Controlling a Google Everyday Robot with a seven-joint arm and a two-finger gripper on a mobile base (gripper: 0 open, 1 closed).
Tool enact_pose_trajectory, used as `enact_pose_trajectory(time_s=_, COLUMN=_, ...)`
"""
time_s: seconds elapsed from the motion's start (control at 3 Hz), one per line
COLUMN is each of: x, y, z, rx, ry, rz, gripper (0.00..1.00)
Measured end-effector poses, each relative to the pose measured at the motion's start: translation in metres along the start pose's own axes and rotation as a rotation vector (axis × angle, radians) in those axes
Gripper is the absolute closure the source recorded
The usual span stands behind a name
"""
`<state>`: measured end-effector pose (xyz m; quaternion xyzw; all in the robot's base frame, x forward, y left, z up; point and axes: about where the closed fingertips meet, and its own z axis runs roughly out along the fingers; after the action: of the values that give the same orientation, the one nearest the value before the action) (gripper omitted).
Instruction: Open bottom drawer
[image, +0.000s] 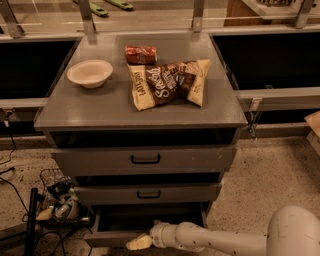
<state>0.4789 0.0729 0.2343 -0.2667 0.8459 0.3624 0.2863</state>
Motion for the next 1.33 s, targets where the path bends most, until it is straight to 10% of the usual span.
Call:
enact_pose_trajectory(time_s=0.67, x=0.0, y=-0.048, z=0.022, rx=0.033, ry=0.054, rz=0.093, gripper=0.0)
enact_pose_trajectory(time_s=1.33, x=0.006, y=-0.042, z=0.024, rx=0.002, ry=0.101, rz=0.084, gripper=0.0)
